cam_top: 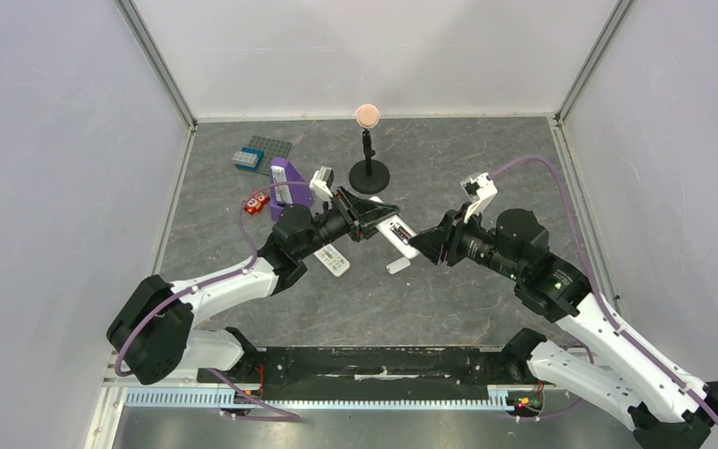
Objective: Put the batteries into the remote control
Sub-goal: Load the battery into the remote control.
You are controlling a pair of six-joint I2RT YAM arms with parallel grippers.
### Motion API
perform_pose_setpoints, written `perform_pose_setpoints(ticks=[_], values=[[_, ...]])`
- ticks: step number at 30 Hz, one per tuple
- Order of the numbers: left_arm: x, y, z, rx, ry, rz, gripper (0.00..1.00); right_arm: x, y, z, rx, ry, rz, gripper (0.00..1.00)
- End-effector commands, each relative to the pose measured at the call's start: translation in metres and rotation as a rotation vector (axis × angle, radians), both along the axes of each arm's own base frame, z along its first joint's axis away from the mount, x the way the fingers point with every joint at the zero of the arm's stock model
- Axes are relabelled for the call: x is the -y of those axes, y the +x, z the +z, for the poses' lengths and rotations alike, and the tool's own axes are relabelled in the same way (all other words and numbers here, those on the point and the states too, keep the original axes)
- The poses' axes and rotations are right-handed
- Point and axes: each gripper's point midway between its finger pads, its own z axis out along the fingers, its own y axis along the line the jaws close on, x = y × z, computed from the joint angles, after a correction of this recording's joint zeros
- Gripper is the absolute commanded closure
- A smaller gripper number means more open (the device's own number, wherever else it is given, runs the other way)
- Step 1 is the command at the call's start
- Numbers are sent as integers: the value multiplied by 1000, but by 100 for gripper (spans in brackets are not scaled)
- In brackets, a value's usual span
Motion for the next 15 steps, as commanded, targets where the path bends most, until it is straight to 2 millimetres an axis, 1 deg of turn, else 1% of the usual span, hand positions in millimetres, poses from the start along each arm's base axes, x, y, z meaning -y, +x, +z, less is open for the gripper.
perform_pose_setpoints(ticks=[1,8,11,13,15], values=[[-2,-22,62,233,-93,-53,98,-5,4,-16,-58,-32,0,64],[-4,-38,80,418,-74,-89,98,-10,6,-35,-155,-92,9,72],[-5,-43,84,490,-43,-94,98,-13,5,-39,-173,-99,24,72],[-4,-42,79,504,-2,-88,98,-14,6,-40,-179,-100,25,71],[-6,-41,77,521,33,-78,98,-14,6,-37,-173,-96,25,66]])
